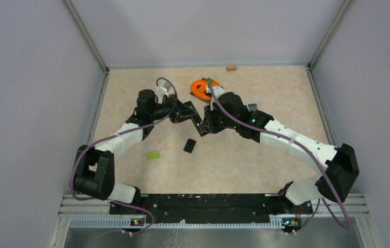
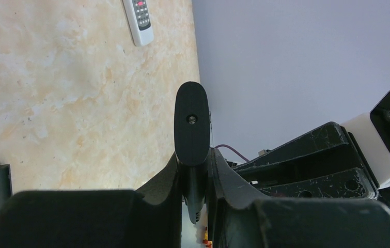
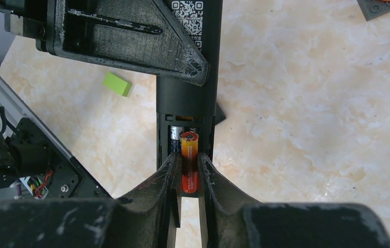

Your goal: Load the batteries into the remote control

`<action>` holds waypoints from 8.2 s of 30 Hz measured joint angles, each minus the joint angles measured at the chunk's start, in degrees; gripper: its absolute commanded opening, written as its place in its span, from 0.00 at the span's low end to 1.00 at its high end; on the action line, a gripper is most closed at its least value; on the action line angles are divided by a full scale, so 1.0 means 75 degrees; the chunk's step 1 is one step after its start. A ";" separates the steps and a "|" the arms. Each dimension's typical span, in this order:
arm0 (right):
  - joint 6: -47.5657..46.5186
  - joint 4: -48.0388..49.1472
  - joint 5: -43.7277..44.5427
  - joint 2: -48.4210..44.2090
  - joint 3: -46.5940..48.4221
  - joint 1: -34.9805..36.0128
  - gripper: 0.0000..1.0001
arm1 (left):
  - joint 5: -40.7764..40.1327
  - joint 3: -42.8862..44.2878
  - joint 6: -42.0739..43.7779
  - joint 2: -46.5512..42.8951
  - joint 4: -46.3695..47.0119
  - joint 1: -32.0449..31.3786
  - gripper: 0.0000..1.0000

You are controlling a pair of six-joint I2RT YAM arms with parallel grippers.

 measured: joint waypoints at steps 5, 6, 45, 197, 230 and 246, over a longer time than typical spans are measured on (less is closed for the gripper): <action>0.0006 -0.0003 0.0032 0.0023 0.0003 0.0000 0.03 | -0.0006 0.0000 0.0006 0.0003 -0.0003 0.0000 0.00; 0.0009 -0.0006 0.0044 0.0023 0.0003 0.0000 0.02 | -0.0006 0.0000 0.0006 0.0003 -0.0003 0.0000 0.00; 0.0082 -0.1014 0.0032 0.0428 0.0749 0.0003 0.20 | 0.0117 0.0000 0.0119 0.0038 0.0055 -0.0006 0.00; 0.6508 0.6723 0.0405 -0.2637 -0.4503 -0.0845 0.62 | -0.0868 -0.0533 -0.4543 -0.0259 0.2812 0.0061 0.00; 0.7271 0.8265 -0.0265 -0.2040 -0.4663 -0.0988 0.62 | -0.0831 -0.0688 -0.4712 -0.0309 0.3153 0.0061 0.00; 0.7461 0.8265 -0.0265 -0.2081 -0.4715 -0.1067 0.41 | -0.0749 -0.0758 -0.4750 -0.0309 0.3485 0.0061 0.00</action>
